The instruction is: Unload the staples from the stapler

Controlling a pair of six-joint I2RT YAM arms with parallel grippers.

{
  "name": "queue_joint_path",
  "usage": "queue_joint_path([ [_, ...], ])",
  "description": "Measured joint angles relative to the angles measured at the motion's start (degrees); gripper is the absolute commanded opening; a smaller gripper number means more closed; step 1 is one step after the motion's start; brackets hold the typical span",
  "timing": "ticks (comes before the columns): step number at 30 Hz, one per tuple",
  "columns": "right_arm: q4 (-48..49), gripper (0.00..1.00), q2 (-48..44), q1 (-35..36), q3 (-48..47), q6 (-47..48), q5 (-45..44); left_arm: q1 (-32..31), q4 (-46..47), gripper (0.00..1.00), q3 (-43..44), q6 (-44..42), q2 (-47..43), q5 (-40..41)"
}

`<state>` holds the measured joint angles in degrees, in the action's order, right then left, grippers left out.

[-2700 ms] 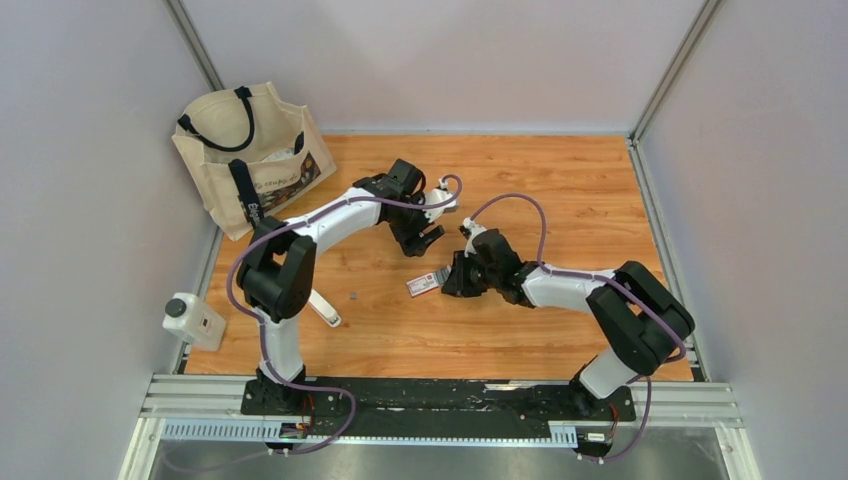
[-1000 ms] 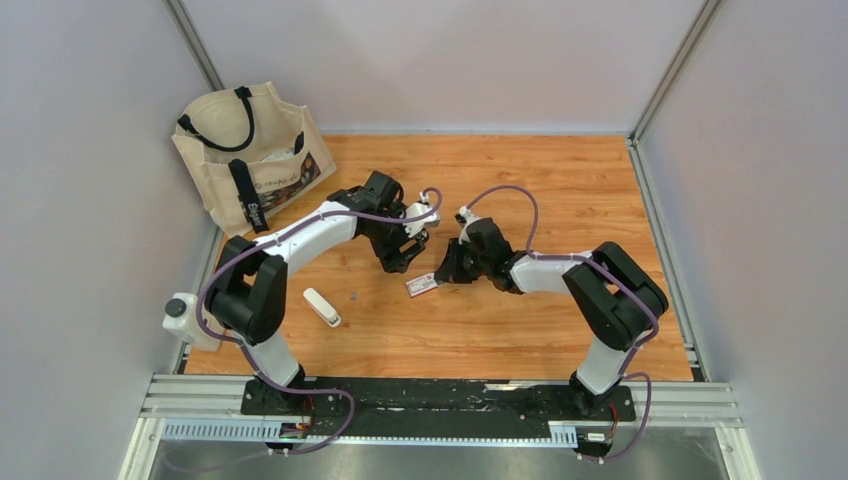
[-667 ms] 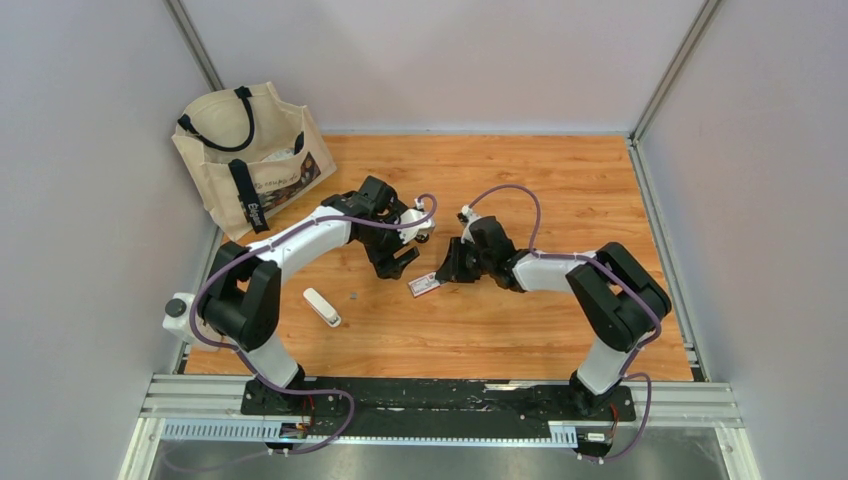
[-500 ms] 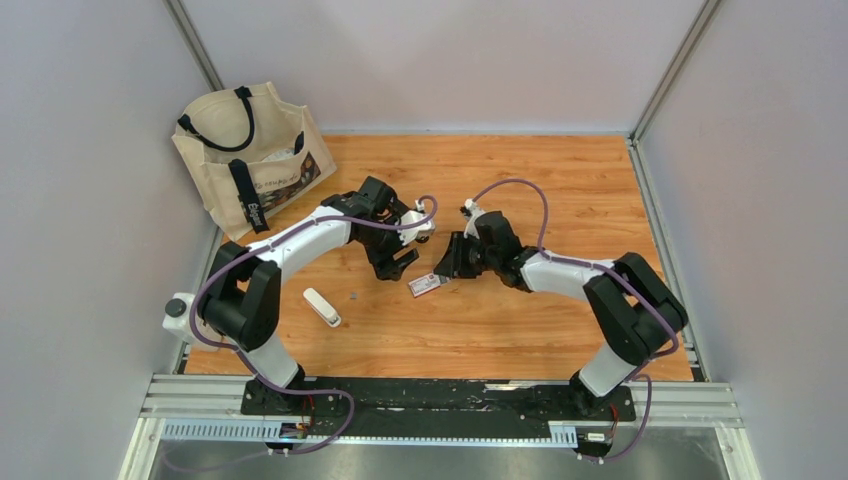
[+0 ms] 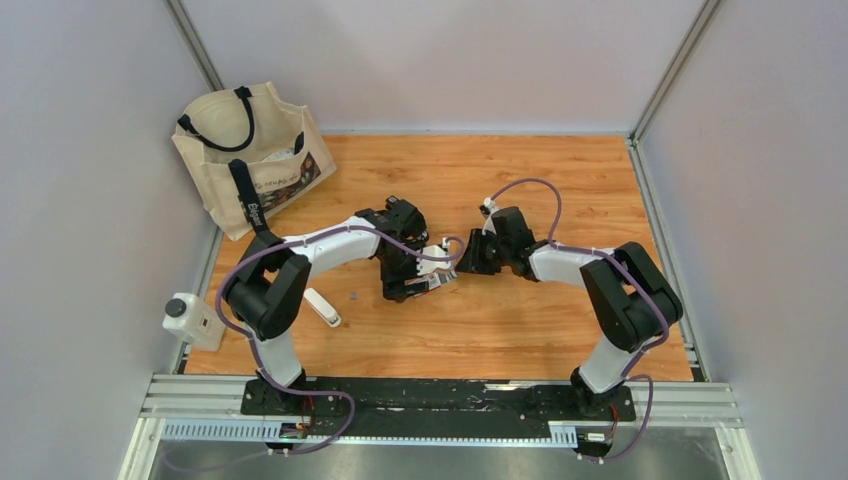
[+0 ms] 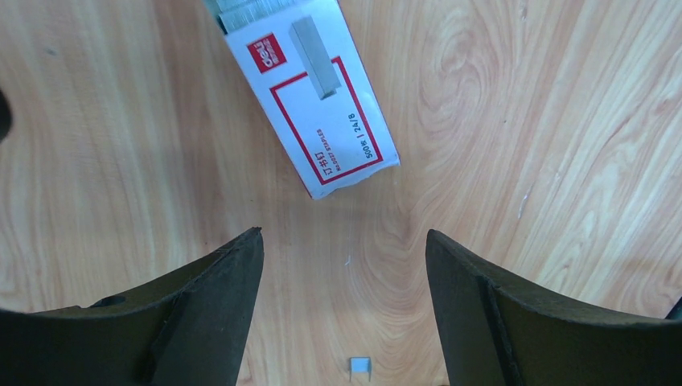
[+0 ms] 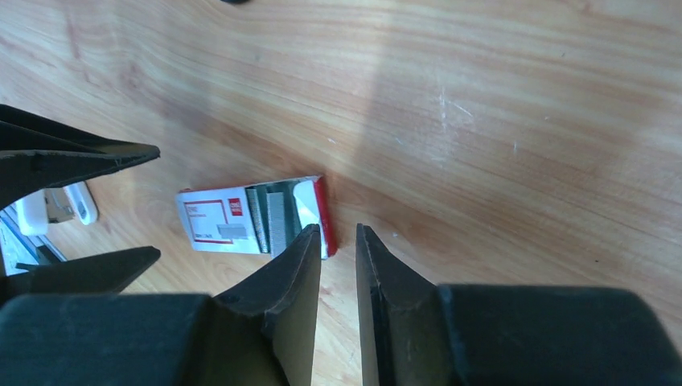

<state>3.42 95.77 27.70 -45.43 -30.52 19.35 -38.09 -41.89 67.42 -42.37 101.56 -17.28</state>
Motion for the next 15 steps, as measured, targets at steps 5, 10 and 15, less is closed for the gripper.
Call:
queue_joint_path([
  [5,1.05,0.25,2.82,-0.02,0.0,0.09,1.86,-0.2,-1.55,0.81,0.61,-2.19,1.84,2.38],
  [10,4.52,0.24,4.44,-0.15,0.0,-0.57,3.96,-0.33,-2.05,0.81,2.62,-3.3,3.58,4.31],
  [15,6.78,0.23,5.51,-0.5,0.0,-1.22,5.38,-1.62,-2.27,0.81,4.76,-4.33,5.49,5.73],
])
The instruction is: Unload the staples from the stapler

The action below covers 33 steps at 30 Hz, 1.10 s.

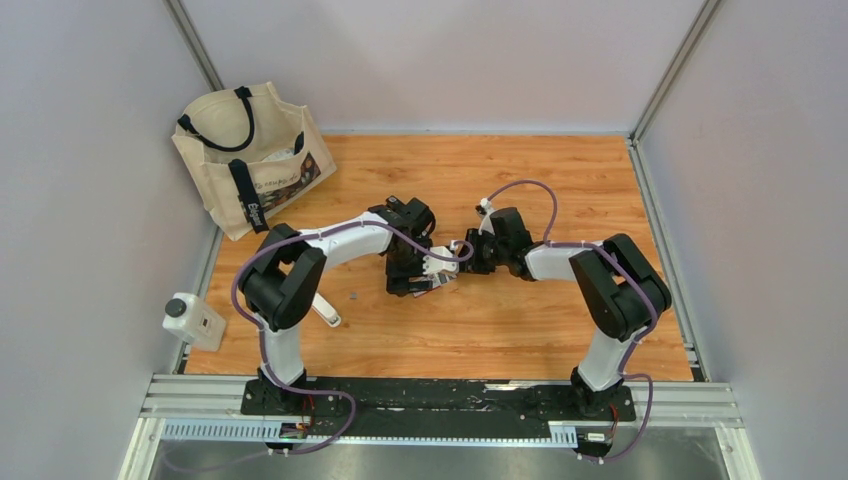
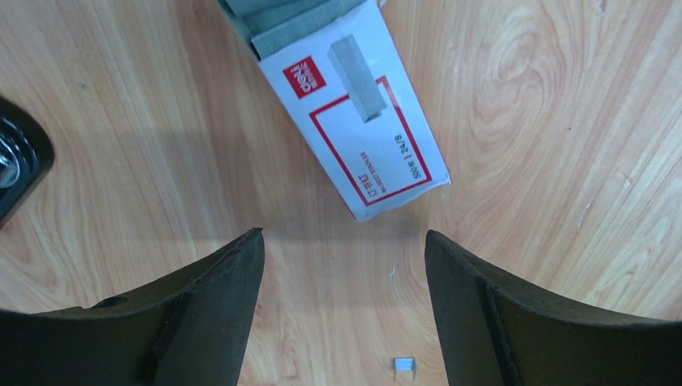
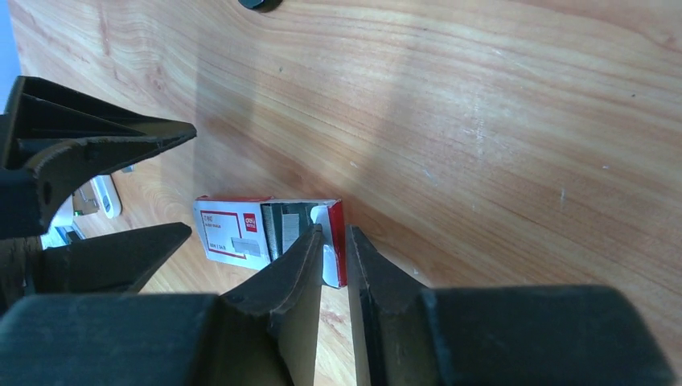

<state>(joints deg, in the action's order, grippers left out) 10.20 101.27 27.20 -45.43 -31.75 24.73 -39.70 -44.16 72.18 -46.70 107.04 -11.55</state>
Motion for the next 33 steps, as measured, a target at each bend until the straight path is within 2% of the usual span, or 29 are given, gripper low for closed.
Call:
queue_joint_path([
  [33,6.01,0.17,1.62,0.37,1.57,-1.33,3.87,-2.25,-0.13,0.8,5.14,-1.38,4.35,5.68],
])
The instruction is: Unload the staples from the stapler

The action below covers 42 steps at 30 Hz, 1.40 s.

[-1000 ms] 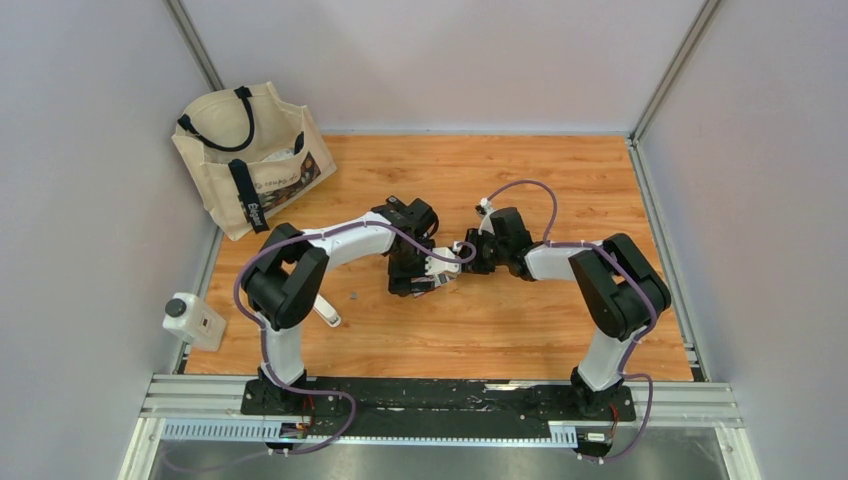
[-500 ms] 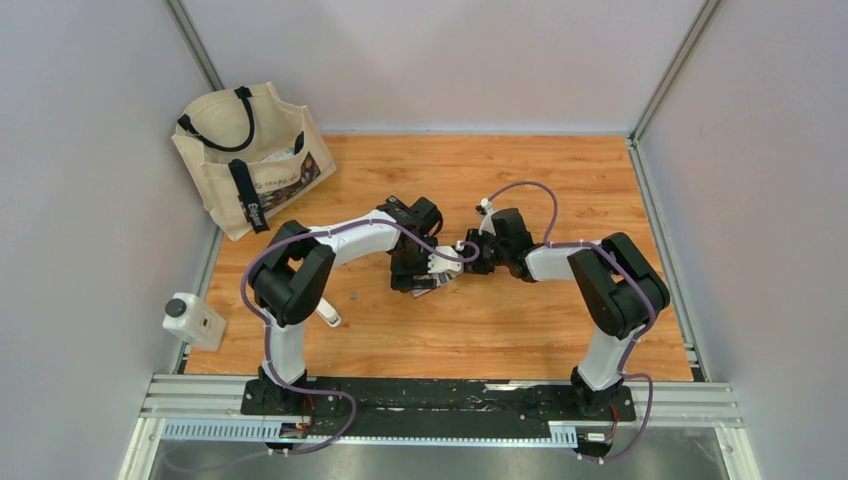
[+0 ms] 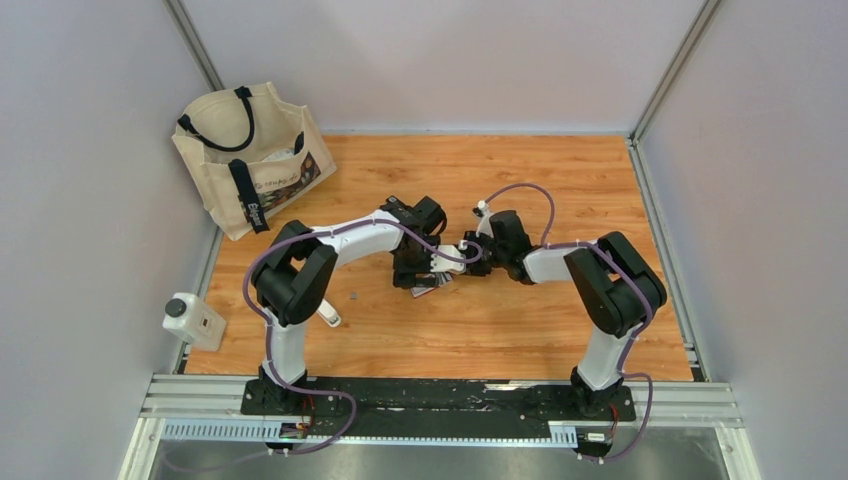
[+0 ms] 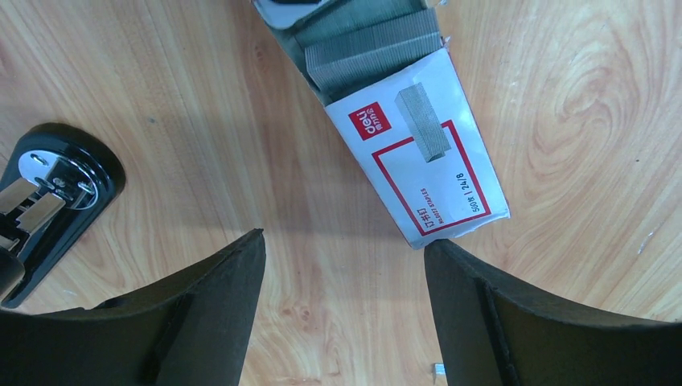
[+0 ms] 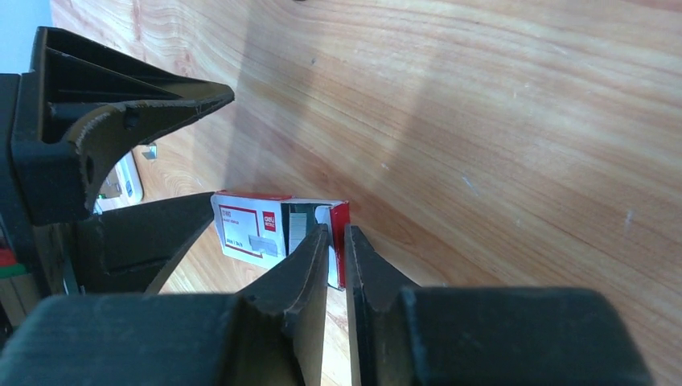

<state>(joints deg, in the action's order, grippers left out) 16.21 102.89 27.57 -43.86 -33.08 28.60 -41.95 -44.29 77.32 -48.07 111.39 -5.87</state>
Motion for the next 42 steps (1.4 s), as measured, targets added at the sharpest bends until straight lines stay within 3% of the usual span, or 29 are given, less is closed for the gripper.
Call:
queue_joint_path([
  [42,2.6,0.17,-1.79,3.17,3.02,-2.32,-3.19,-1.25,-2.32,0.8,2.27,-0.63,1.14,1.86],
])
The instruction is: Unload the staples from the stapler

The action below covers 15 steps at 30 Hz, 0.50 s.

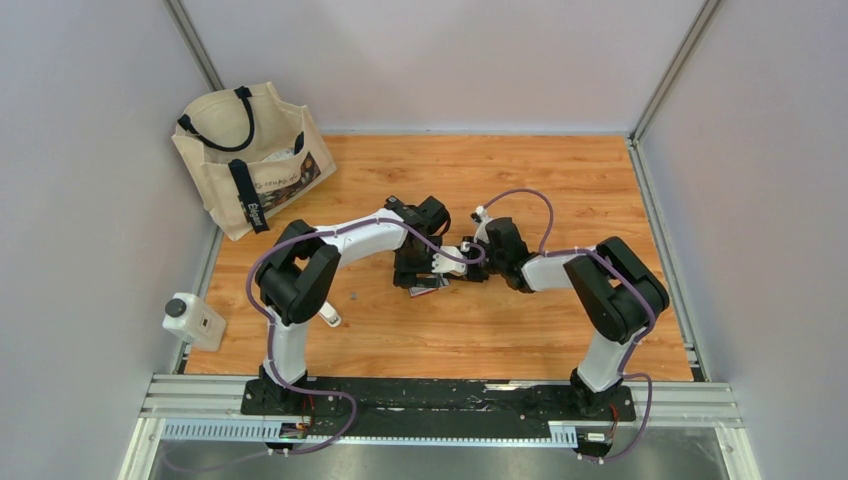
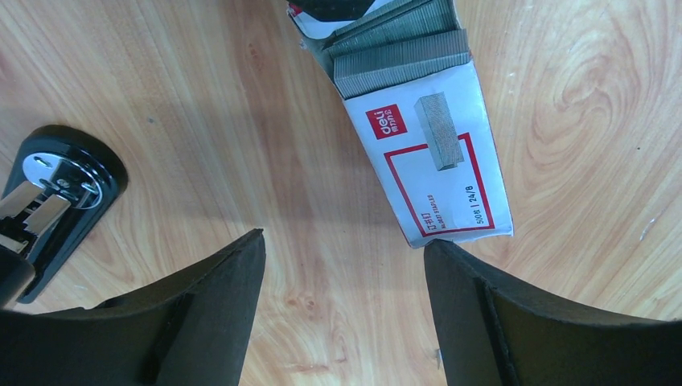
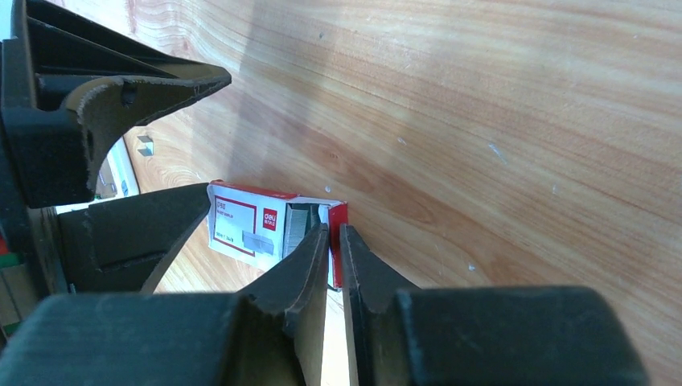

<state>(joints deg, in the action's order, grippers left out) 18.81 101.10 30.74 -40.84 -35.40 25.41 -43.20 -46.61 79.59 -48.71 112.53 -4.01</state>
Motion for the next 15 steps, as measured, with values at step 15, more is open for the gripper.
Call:
queue_joint_path([
  [15,-0.13,0.31,-0.85,0.87,0.52,-2.91,-2.08,0.5,-1.33,0.82,0.44,-0.74,0.33,-1.27],
])
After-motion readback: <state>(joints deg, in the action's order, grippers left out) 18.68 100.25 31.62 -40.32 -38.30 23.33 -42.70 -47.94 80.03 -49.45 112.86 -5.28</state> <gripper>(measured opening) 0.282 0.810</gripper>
